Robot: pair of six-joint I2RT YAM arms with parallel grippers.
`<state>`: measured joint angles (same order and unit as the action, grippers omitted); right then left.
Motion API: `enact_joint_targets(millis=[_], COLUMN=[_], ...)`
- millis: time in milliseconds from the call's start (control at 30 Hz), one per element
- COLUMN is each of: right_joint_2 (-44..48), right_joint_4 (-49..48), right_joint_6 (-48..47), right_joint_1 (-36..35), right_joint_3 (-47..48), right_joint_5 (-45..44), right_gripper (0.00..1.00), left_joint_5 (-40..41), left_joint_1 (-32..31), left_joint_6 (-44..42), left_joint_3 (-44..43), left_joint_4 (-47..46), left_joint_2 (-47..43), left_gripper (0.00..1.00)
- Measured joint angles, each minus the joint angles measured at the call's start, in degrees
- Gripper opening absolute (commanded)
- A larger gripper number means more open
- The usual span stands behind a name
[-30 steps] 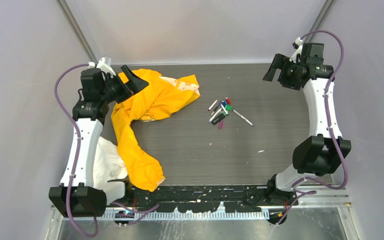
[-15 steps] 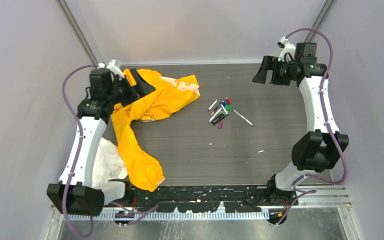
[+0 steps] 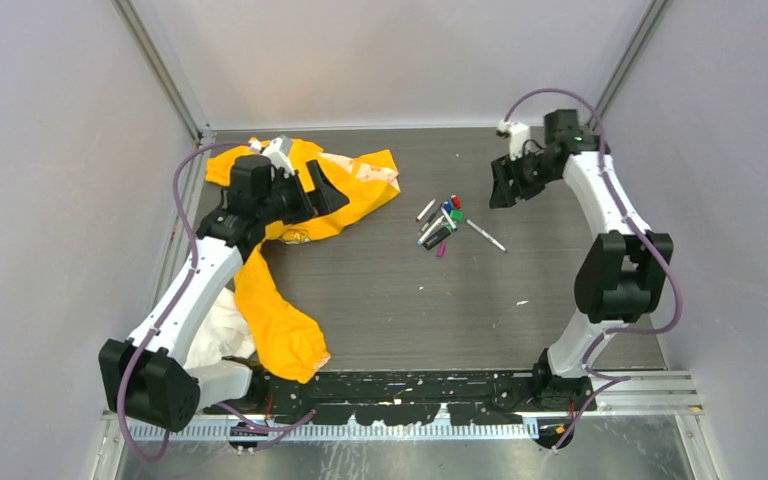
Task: Insert the pens into the pen caps
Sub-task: Pick up the pen from the center of the board.
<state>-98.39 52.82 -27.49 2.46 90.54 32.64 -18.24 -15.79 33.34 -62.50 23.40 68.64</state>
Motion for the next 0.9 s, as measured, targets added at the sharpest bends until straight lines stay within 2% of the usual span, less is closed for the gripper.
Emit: enact_joint_targets(millis=[67,167,300,533,900], right_joint_2=[-2.43,-7.08,-10.93,-14.03,-19.52], right_joint_4=[0.15,-0.07,-1.18,-3.76,-3.28], right_joint_6=[-0.52,0.46,3.45,7.19,7.87], right_joint_1=[-2.69,-7.67,-11.82,-12.48,-12.87], right_joint_3=[-0.39,-0.76,-2.29,-2.1,1.11], right_joint_5=[-4.02,-9.46,-14.03,-18.47,-18.34], right_gripper=[0.5,0.42,0.41,0.41,0.42], left_joint_5=[-0.22,-0.85,-2.43,-5.2,-7.37], left_joint_1=[0.0,0.0,0.0,0.0,0.0], left_joint_6=[1.18,3.56,7.1,13.6,17.49], left_joint_3=[0.17,0.17,0.2,2.23,3.41], left_joint_4=[-2.4,-7.13,-12.46,-21.51,-25.22], left_joint_2=[0.72,2.05,4.63,8.5,10.16], left_gripper=[0.95,0.92,0.9,0.85,0.8])
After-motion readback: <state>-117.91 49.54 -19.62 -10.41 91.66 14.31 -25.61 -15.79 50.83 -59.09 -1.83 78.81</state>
